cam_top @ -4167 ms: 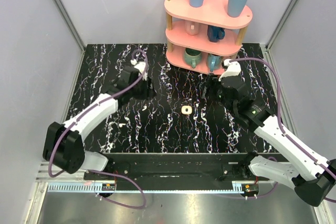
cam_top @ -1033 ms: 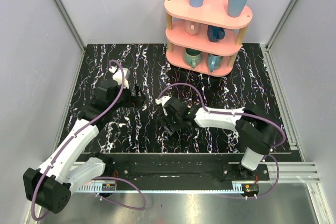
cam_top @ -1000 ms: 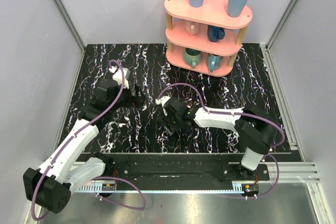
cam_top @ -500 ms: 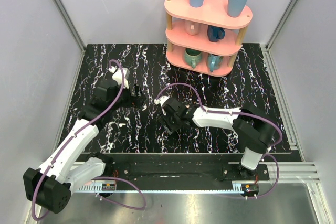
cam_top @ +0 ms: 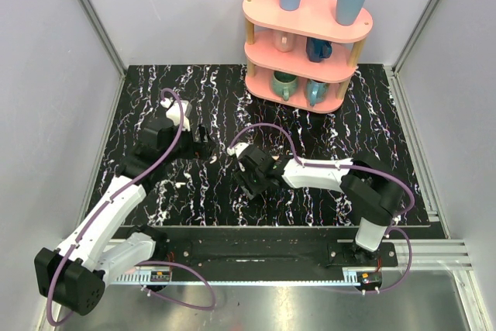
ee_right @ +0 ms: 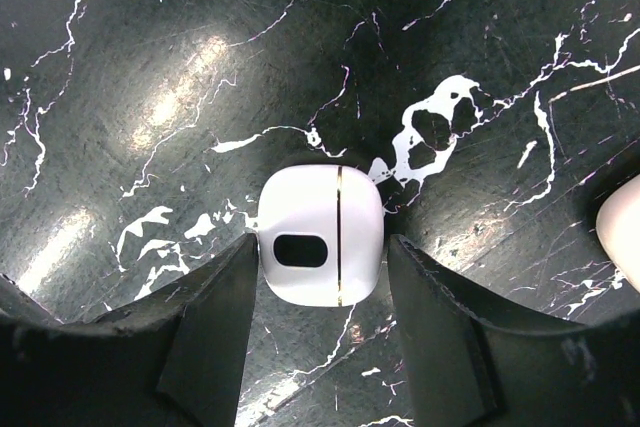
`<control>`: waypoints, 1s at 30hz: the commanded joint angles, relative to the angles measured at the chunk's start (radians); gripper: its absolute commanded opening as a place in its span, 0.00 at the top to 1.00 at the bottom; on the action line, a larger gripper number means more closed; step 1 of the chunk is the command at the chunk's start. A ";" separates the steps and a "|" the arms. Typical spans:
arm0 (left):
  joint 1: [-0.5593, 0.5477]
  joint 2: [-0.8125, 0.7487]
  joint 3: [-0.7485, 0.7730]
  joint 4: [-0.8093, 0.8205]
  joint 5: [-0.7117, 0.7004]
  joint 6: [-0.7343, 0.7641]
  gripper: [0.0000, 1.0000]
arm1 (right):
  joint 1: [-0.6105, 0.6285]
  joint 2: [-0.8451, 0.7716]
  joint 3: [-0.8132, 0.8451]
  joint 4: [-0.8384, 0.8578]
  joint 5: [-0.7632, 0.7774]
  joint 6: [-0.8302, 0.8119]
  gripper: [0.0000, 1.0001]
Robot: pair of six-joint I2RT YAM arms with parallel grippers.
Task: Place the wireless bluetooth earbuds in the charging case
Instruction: Pick up the charging case from the center of the board.
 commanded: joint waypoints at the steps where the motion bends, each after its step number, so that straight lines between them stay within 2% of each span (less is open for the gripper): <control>1: 0.009 -0.002 -0.005 0.046 0.027 -0.011 0.01 | 0.014 0.006 0.033 0.000 0.029 -0.011 0.38; 22: 0.016 -0.002 -0.003 0.053 0.024 -0.032 0.01 | 0.017 -0.032 -0.031 0.042 0.033 0.000 0.39; 29: 0.019 -0.004 -0.002 0.053 0.039 -0.032 0.01 | 0.017 -0.038 -0.046 0.082 0.029 0.003 0.52; 30: 0.022 -0.002 -0.002 0.053 0.042 -0.032 0.01 | 0.017 -0.046 -0.053 0.088 0.024 0.000 0.57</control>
